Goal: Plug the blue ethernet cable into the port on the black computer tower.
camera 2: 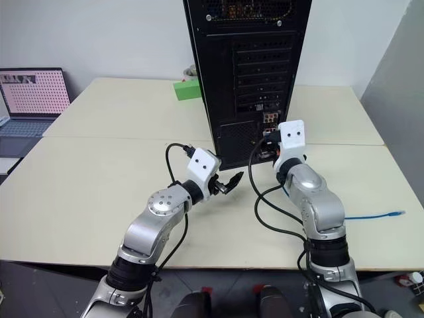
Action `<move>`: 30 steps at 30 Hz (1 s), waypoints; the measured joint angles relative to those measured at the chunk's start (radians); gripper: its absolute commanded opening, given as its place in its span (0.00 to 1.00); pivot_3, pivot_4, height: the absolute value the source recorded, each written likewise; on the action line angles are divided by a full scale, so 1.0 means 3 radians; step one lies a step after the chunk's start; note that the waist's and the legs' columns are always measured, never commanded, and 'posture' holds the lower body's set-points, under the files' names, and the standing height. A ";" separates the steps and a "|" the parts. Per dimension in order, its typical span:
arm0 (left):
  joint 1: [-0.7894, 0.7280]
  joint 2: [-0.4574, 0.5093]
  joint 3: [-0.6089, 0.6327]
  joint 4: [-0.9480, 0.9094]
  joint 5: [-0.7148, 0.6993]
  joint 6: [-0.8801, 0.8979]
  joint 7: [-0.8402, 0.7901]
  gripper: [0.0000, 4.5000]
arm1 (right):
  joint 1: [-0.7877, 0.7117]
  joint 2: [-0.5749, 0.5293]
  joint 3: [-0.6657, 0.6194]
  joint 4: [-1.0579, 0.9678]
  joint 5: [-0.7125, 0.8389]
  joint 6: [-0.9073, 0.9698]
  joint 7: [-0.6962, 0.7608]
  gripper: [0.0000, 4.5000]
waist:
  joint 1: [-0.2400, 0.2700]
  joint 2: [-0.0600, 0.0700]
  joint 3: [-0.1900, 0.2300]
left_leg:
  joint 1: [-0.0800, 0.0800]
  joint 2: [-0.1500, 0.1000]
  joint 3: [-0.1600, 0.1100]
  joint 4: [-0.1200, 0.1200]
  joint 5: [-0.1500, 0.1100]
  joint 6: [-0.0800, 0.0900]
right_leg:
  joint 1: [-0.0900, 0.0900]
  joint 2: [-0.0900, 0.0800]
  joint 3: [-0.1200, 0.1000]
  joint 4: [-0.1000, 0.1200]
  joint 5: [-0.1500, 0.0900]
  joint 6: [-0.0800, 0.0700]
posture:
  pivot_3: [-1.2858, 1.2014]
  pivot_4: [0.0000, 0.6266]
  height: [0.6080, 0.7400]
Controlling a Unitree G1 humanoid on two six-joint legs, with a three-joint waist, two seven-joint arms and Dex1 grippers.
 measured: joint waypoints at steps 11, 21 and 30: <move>-0.0002 -0.0019 -0.0002 -0.0079 -0.0001 0.0034 0.0012 0.89 | -0.0107 0.0068 -0.0002 0.0117 -0.0039 -0.0110 -0.0025 0.00 | -0.0006 0.0000 0.0000 | 0.0000 0.0000 0.0000 0.0000 0.0000 0.0000 | 0.0000 0.0000 0.0000 0.0000 0.0000 0.0000 | 0.52 0.24 1.00; -0.0002 -0.0030 -0.0004 -0.0079 0.0000 0.0035 0.0010 0.89 | -0.0112 0.0074 -0.0001 0.0228 -0.0087 -0.0189 -0.0004 0.00 | -0.0005 0.0000 0.0000 | 0.0000 0.0000 0.0000 0.0000 0.0000 0.0000 | 0.0000 0.0000 0.0000 -0.0001 0.0000 0.0000 | 0.52 0.24 1.00; -0.0002 -0.0022 -0.0004 -0.0079 0.0001 0.0035 0.0010 0.89 | -0.0112 0.0073 0.0001 0.0262 -0.0143 -0.0214 0.0027 0.00 | -0.0005 0.0000 0.0000 | 0.0000 0.0000 0.0000 0.0000 0.0000 0.0000 | 0.0000 0.0000 0.0000 -0.0002 0.0000 0.0000 | 0.52 0.24 1.00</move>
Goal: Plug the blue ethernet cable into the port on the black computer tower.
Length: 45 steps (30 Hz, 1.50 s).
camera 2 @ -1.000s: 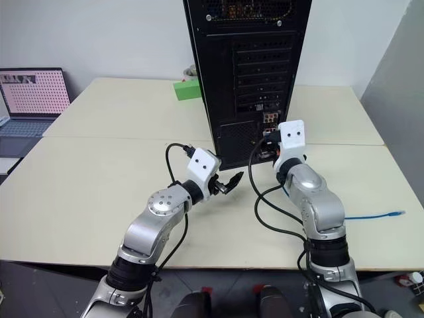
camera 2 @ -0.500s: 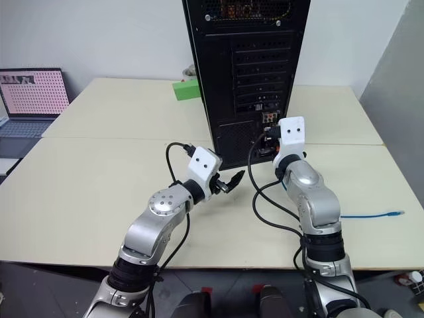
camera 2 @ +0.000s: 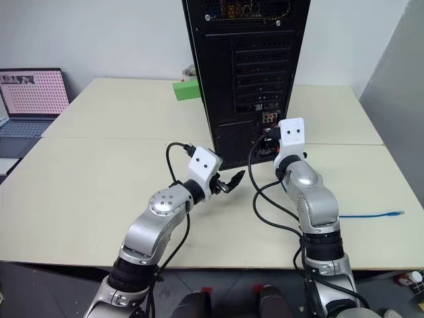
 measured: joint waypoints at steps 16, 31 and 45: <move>0.0000 0.0002 -0.0002 0.0000 0.0009 0.0000 0.0000 0.89 | 0.0001 0.0000 0.0003 0.0089 -0.0032 -0.0040 0.0051 0.00 | -0.0001 0.0000 0.0000 | 0.0000 0.0000 0.0000 -0.0001 0.0000 0.0000 | 0.0000 0.0000 0.0000 -0.0002 0.0000 0.0000 | 0.52 0.24 1.00; 0.0000 0.0002 -0.0006 0.0000 0.0019 -0.0007 -0.0002 0.89 | -0.0038 0.0085 -0.0006 0.0148 -0.0031 -0.0067 0.0047 0.00 | -0.0045 0.0000 0.0000 | 0.0000 0.0000 0.0000 -0.0001 0.0000 0.0000 | -0.0001 0.0000 0.0000 -0.0002 0.0000 0.0000 | 0.52 0.24 1.00; 0.0002 0.0003 -0.0018 0.0000 0.0026 -0.0008 -0.0004 0.89 | -0.0089 0.0113 -0.0031 0.0148 0.0000 0.0009 0.0045 0.00 | -0.0062 0.0000 0.0000 | -0.0002 0.0000 0.0001 -0.0001 0.0000 0.0000 | -0.0004 0.0000 0.0001 -0.0001 0.0000 0.0000 | 0.52 0.24 1.00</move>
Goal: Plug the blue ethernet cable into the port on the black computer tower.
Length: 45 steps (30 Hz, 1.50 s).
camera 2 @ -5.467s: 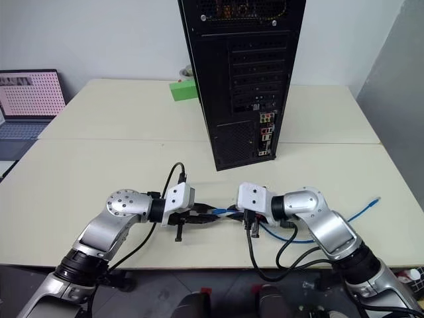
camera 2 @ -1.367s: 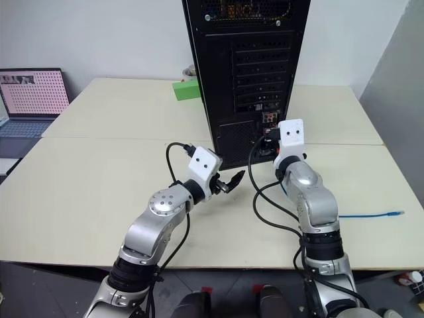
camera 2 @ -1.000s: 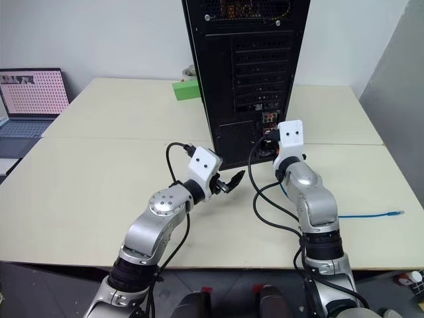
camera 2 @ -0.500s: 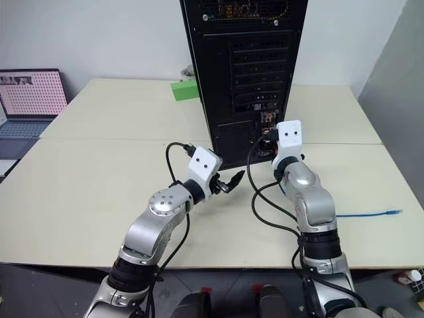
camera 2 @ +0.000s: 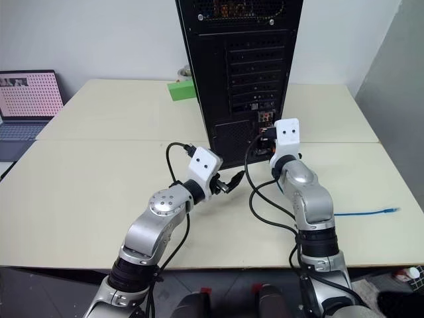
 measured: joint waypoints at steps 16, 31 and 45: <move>0.0000 0.0010 -0.0022 0.0000 0.0011 0.0000 -0.0001 0.89 | -0.0006 -0.0004 0.0025 -0.0001 -0.0033 -0.0002 -0.0002 0.00 | -0.0003 0.0000 0.0000 | -0.0001 0.0000 0.0000 0.0000 0.0000 0.0000 | -0.0001 0.0000 0.0000 0.0000 0.0000 0.0000 | 0.52 0.24 1.00; 0.0001 0.0015 -0.0042 0.0000 0.0013 0.0000 -0.0004 0.89 | -0.0014 -0.0012 0.0056 -0.0001 -0.0097 -0.0016 -0.0045 0.00 | -0.0004 0.0000 0.0000 | -0.0001 0.0000 0.0000 0.0000 0.0000 0.0000 | -0.0002 0.0000 0.0000 0.0000 0.0000 0.0000 | 0.52 0.24 1.00; 0.0004 0.0042 -0.0051 0.0000 0.0028 -0.0008 -0.0010 0.89 | -0.0015 -0.0021 0.0131 -0.0002 -0.0202 -0.0104 -0.0017 0.00 | -0.0008 0.0000 0.0000 | -0.0019 0.0000 0.0000 -0.0002 0.0000 0.0000 | -0.0017 0.0000 0.0000 -0.0001 0.0000 0.0000 | 0.52 0.24 1.00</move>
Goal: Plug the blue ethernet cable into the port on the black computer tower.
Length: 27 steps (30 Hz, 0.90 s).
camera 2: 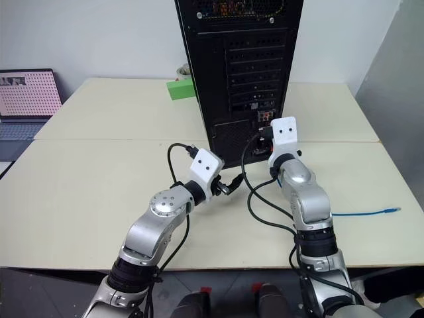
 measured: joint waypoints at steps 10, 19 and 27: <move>0.0002 -0.0001 -0.0001 0.0000 0.0002 0.0000 -0.0047 0.89 | 0.0000 0.0012 0.0022 0.0000 -0.0063 -0.0002 0.0004 0.00 | 0.0000 0.0000 0.0000 | 0.0000 0.0000 0.0000 -0.0001 0.0000 0.0000 | -0.0001 0.0000 0.0000 0.0001 0.0000 0.0000 | 0.52 0.24 1.00; -0.0044 -0.0166 0.0132 0.0000 -0.0119 0.0064 -0.0004 0.89 | -0.0033 0.0054 0.0045 0.0080 -0.0130 -0.0056 -0.0046 0.00 | -0.0001 0.0000 0.0000 | 0.0001 0.0000 0.0000 -0.0001 0.0000 0.0000 | -0.0001 0.0000 0.0000 0.0002 0.0000 0.0000 | 0.52 0.24 1.00; -0.0102 -0.0167 0.0194 -0.0001 -0.0145 0.0068 -0.0035 0.89 | -0.0071 0.0072 0.0058 0.0228 -0.0192 -0.0199 -0.0041 0.00 | -0.0005 0.0000 0.0000 | 0.0003 0.0000 0.0000 0.0000 0.0000 0.0000 | -0.0001 0.0001 0.0001 0.0005 0.0001 0.0001 | 0.52 0.24 1.00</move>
